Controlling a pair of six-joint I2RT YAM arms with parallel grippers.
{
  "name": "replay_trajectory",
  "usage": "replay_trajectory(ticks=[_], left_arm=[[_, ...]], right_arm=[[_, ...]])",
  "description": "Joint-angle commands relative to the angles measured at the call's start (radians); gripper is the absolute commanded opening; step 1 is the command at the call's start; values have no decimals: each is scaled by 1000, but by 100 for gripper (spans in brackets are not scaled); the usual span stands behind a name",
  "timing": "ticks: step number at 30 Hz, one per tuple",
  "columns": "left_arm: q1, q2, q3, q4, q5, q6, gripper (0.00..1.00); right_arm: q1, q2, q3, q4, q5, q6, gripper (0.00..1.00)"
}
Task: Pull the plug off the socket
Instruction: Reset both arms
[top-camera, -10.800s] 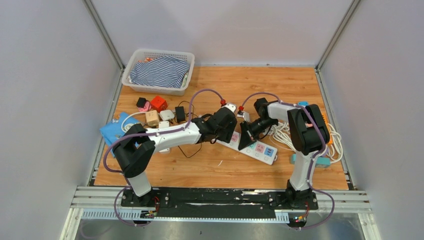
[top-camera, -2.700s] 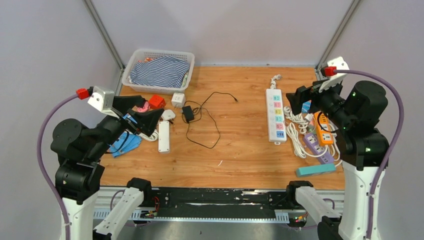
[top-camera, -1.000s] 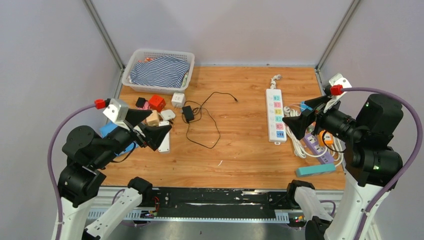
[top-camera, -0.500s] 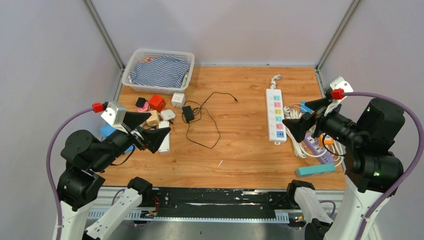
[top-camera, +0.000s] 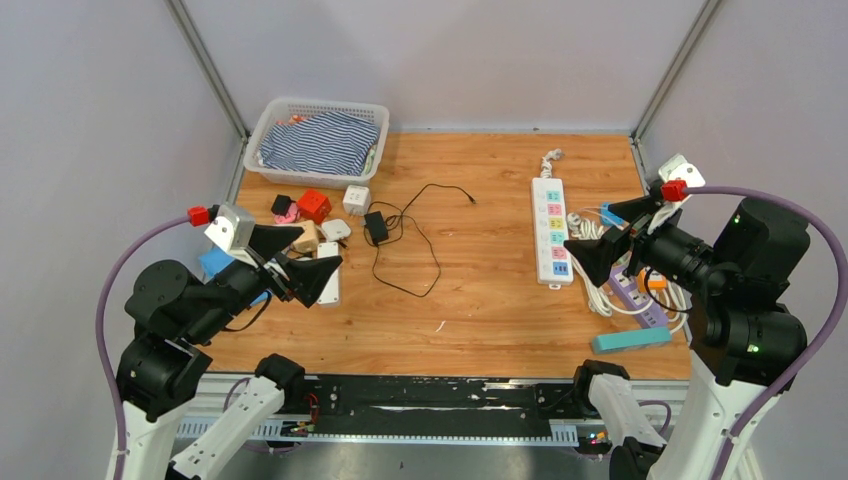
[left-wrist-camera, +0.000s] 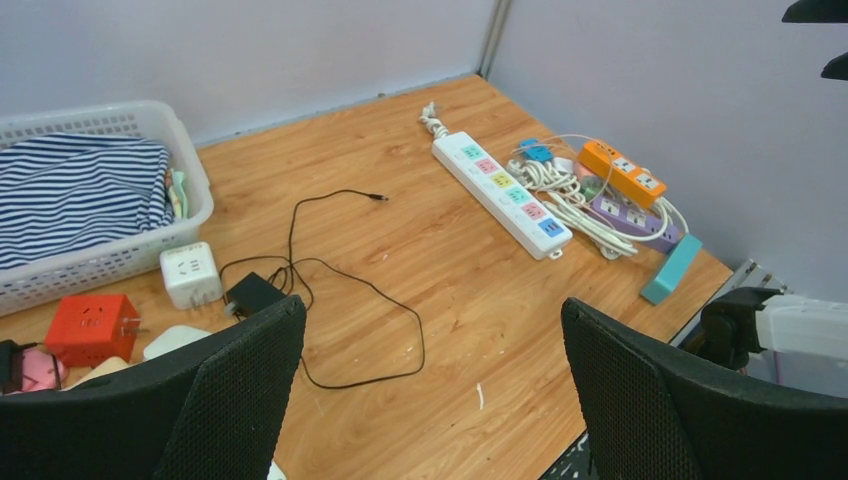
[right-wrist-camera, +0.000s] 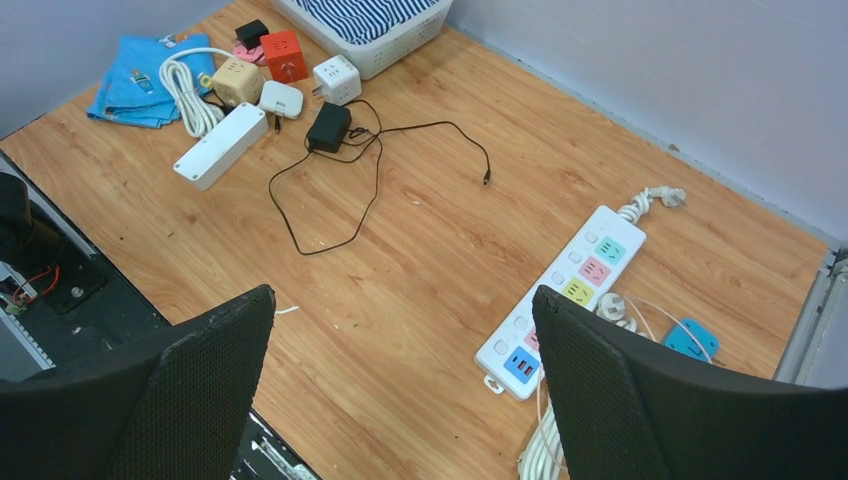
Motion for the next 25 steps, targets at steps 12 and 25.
replay_trajectory(ticks=[12, 25], left_arm=[[-7, -13, -26, -11, 10, 14, 100], [-7, -12, -33, -11, 12, 25, 100]], right_arm=[[-10, 0, 28, -29, -53, -17, 100], [-27, 0, 23, -27, -41, -25, 100]])
